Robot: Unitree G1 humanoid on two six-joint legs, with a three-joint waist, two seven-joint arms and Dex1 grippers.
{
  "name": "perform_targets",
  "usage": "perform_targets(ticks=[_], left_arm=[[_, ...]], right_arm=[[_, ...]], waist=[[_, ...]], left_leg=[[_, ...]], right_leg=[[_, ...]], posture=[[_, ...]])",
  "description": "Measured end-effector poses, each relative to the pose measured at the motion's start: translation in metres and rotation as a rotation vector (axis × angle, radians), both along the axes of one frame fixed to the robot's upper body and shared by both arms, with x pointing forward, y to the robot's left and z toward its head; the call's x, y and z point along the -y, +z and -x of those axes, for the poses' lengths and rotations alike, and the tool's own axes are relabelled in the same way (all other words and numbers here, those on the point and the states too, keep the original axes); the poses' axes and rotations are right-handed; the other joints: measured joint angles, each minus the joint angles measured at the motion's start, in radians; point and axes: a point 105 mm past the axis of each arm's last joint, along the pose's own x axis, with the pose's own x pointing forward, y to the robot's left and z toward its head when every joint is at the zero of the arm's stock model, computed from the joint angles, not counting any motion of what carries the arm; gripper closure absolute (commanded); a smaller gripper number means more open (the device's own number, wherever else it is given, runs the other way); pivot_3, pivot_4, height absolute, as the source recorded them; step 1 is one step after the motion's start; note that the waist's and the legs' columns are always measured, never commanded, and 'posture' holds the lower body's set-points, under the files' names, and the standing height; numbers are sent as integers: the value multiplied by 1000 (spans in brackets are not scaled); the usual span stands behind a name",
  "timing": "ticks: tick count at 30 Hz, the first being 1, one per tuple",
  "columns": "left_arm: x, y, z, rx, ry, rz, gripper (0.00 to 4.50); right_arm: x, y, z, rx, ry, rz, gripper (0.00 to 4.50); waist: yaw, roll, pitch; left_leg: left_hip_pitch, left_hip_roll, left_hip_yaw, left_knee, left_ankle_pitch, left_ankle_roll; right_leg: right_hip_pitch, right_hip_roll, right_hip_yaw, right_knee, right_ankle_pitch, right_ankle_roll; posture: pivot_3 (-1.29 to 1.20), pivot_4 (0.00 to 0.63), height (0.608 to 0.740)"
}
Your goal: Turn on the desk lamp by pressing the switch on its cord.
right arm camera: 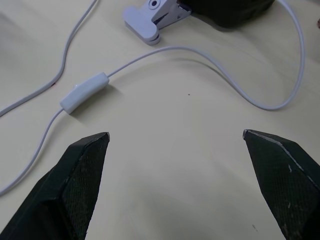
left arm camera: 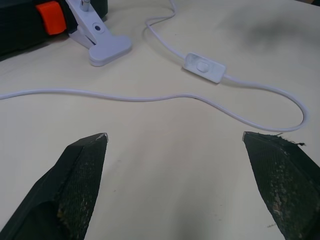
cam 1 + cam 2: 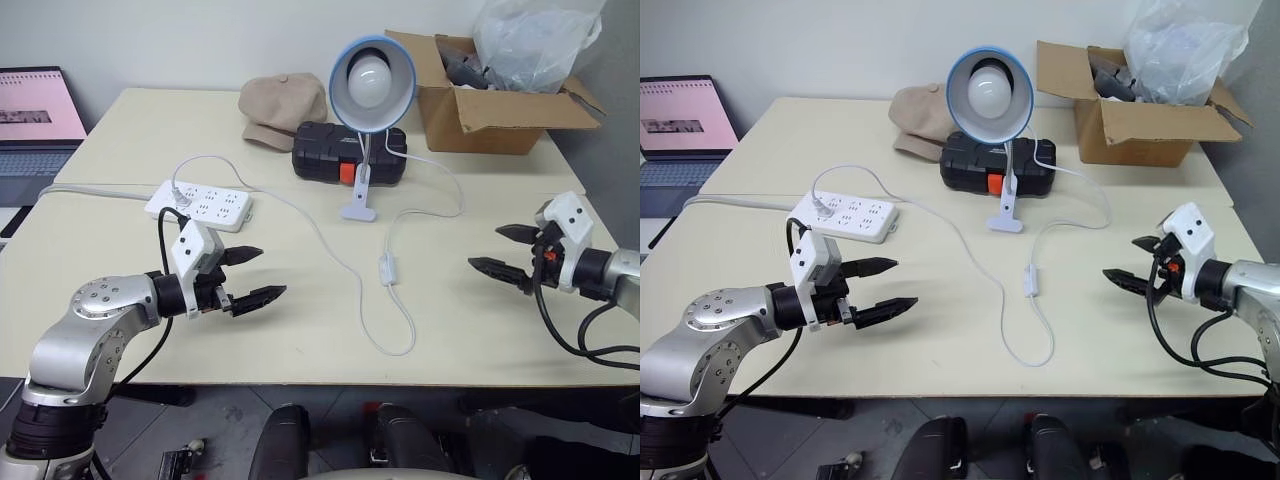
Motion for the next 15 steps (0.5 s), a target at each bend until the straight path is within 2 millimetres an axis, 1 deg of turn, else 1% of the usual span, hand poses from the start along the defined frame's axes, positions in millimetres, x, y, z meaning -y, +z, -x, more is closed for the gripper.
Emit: perform_targets(ticks=[6,15], left_arm=[[2,-2,5,-18,-21,-7,0],[3,-2,6,-20,-29,-41,0]], right_arm=[[-5,-6,0,-26,20,2,8],[-9,-7,4,-53,47,-12,8]], waist=[[0,0,0],[0,0,0]], left_leg=[[0,0,0,0,0,0],[0,0,0,0,0,0]], right_leg=[[0,0,0,0,0,0],[0,0,0,0,0,0]], posture=[[0,150,740],[0,150,740]])
